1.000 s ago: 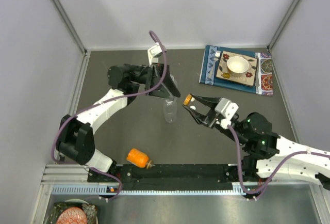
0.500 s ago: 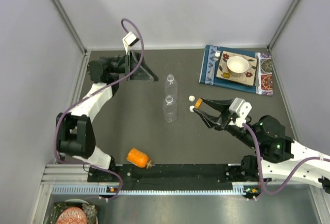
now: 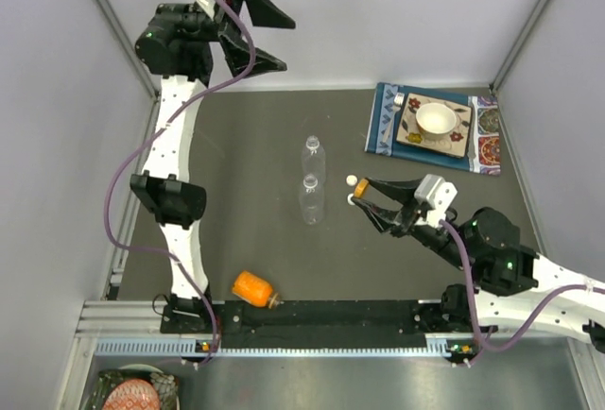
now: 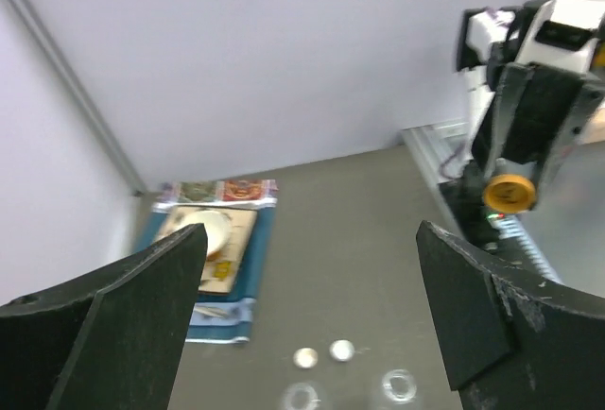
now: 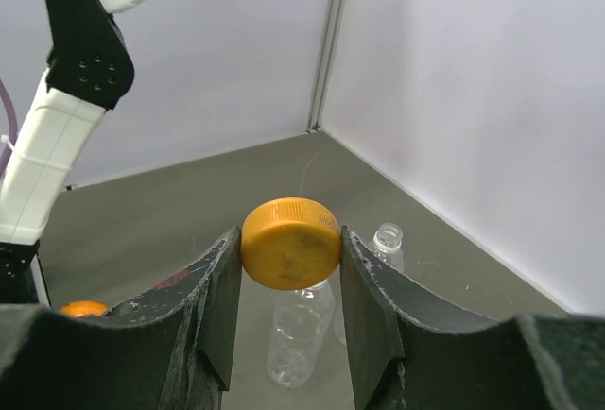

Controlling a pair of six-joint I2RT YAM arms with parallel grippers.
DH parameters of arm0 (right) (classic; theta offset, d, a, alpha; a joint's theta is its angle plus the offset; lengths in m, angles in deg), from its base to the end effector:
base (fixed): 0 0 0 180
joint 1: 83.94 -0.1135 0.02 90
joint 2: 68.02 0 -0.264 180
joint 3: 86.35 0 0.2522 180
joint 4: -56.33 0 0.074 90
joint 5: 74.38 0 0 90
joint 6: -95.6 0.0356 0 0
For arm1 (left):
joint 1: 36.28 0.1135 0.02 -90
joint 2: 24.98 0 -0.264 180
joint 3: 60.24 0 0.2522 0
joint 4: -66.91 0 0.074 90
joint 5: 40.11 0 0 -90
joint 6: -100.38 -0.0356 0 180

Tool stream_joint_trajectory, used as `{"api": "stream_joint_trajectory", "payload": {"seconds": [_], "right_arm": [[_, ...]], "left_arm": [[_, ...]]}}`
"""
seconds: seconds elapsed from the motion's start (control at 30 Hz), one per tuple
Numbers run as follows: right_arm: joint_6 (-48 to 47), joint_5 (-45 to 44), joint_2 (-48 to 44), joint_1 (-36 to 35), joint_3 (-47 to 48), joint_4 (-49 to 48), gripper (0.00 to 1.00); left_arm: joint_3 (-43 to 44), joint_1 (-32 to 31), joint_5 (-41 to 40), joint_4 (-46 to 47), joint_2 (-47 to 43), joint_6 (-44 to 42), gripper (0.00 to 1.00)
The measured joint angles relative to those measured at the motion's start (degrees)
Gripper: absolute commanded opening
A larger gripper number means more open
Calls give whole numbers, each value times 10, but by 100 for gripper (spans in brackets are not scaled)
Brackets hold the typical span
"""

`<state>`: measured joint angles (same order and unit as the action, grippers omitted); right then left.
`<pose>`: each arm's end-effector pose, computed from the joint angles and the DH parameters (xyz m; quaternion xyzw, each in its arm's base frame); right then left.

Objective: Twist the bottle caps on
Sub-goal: Pick up the plastic bottle at the center of the board.

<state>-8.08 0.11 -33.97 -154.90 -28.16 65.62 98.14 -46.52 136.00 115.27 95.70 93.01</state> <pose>0.0534 0.1255 0.3922 -0.3277 0.5188 0.3042 0.7287 0.3475 -0.0989 0.5710 0.5358 0.4232 -0.5453 0.4863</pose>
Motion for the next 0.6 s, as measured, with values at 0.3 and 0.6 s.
{"api": "stream_joint_trajectory", "payload": {"seconds": [0.3,0.6], "right_arm": [[0,-1,20,0,15,3,35],[10,-1,2,0,15,12,35]], "left_arm": [[-151,19,-221,-424,-179,-711,98],[-502,-13,-321,-834,-417,-1122,98]]}}
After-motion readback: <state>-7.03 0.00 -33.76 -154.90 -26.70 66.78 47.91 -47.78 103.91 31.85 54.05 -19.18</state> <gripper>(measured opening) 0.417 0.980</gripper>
